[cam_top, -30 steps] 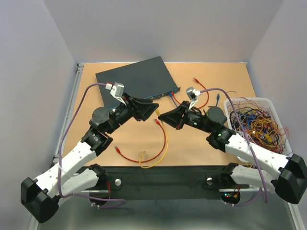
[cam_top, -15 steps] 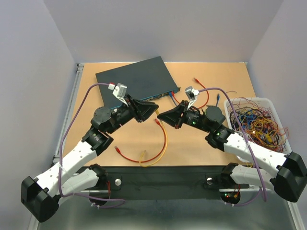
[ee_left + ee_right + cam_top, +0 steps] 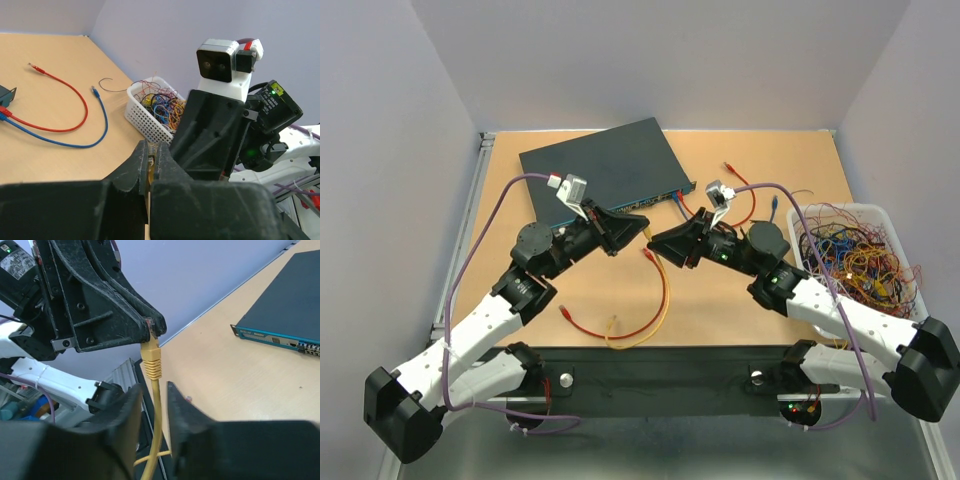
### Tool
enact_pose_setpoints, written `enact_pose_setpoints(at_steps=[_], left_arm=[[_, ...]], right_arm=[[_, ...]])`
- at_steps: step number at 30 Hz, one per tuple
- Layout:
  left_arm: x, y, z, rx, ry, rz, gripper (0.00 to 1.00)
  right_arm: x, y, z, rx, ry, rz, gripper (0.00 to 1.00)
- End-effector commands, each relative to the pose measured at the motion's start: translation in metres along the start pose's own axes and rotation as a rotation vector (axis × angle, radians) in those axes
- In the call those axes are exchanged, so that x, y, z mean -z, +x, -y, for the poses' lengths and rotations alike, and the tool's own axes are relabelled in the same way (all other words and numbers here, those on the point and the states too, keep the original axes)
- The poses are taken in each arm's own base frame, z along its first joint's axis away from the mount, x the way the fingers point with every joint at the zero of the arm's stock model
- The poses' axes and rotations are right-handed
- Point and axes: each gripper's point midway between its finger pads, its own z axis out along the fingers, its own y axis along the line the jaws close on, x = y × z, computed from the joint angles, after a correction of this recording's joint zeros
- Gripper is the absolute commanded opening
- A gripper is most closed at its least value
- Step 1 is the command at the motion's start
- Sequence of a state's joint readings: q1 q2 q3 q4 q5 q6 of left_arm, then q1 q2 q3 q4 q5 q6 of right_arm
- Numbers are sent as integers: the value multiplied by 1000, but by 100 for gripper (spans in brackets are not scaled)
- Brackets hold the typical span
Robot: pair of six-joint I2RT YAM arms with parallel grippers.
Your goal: Insert the plug into the switch port
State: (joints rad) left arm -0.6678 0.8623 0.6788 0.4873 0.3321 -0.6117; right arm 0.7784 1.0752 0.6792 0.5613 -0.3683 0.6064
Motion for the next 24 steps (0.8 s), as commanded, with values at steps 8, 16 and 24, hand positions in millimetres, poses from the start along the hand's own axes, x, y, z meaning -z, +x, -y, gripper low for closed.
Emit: enact_pose_setpoints(at_steps=[8, 16, 24], left_arm=[[-3, -7, -13, 8, -96, 18, 0], [-14, -8, -20, 54, -133, 14, 0], [-31, -7, -29, 98, -199, 13, 0]], right_arm=[[4, -60, -4, 274, 121, 64, 50], [5, -67, 23, 384, 285, -9, 43], [3, -53, 34, 390, 324, -69, 43]])
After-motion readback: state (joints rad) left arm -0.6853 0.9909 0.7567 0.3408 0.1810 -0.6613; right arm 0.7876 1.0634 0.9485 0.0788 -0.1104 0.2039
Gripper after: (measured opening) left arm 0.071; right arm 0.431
